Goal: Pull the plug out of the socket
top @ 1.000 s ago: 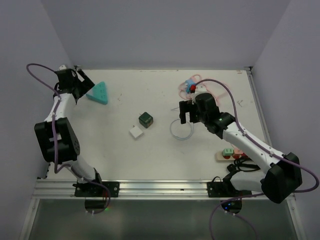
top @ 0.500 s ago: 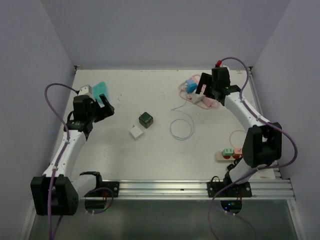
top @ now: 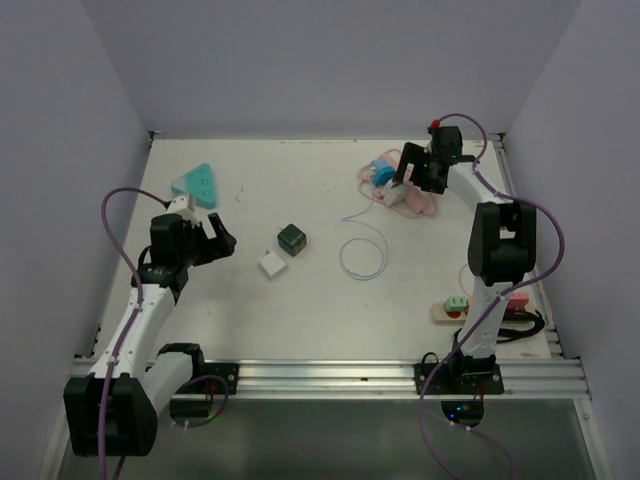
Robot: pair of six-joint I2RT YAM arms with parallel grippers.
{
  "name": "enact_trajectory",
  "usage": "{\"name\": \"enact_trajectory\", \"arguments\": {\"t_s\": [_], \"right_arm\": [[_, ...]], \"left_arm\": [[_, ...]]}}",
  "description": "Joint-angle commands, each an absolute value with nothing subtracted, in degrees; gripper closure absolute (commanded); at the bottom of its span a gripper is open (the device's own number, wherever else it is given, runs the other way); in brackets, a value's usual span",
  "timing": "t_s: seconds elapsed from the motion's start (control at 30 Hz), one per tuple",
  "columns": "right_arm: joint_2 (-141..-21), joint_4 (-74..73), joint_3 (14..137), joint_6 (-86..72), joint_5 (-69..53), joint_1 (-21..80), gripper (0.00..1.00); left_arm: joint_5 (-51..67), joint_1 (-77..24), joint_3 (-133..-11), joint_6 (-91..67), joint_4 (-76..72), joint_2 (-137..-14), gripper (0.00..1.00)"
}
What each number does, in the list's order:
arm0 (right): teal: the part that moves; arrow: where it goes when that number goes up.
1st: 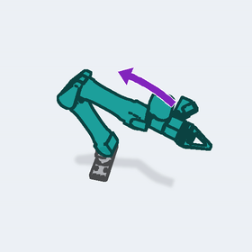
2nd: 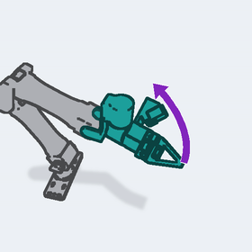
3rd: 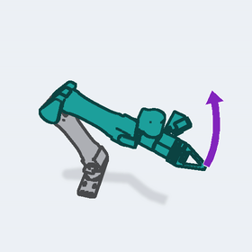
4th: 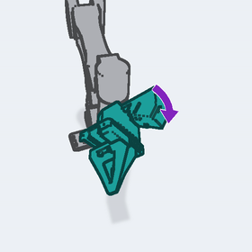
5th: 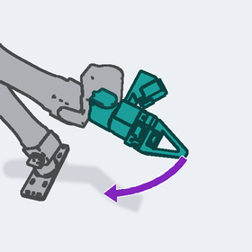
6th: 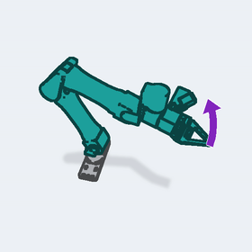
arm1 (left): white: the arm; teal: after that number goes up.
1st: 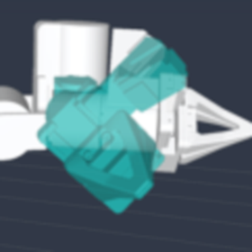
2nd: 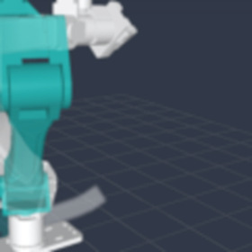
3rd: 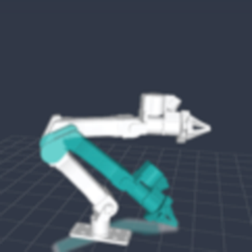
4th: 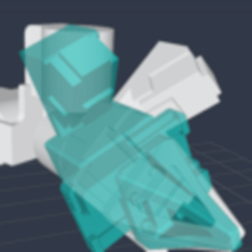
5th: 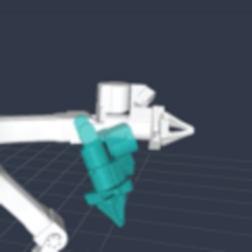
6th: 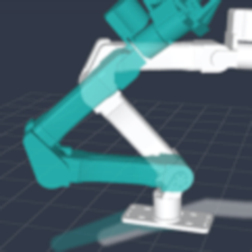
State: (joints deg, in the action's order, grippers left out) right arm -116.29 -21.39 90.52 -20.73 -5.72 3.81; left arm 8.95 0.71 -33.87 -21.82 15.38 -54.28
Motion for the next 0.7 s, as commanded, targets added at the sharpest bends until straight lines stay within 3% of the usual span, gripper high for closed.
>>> {"name": "enact_trajectory", "arguments": {"t_s": [0.0, 0.13, 0.27, 0.57, 0.67], "right_arm": [[-116.6, -19.3, 90.7, -15.0, -15.4, 4.5, 0.05], [-116.6, -17.1, 87.7, -14.7, -24.9, 4.7, 0.1], [-114.0, -15.4, 81.9, -14.8, -26.8, 6.9, 0.12], [-100.7, -10.3, 70.9, -14.6, -14.1, 9.7, 0.16], [-98.4, -10.9, 69.9, -14.5, -3.2, 9.5, 0.15]], "left_arm": [[8.8, 0.6, -35.2, -20.2, 12.5, -54.5, 0.01], [8.8, 0.6, -35.4, -20.6, 12.5, -54.9, 0.01], [9.2, 0.6, -35.5, -20.7, 12.3, -55.2, 0.01], [9.8, 0.6, -35.4, -21.0, 12.0, -55.6, 0.01], [9.8, 0.6, -35.4, -21.0, 12.0, -55.5, 0.01]]}}
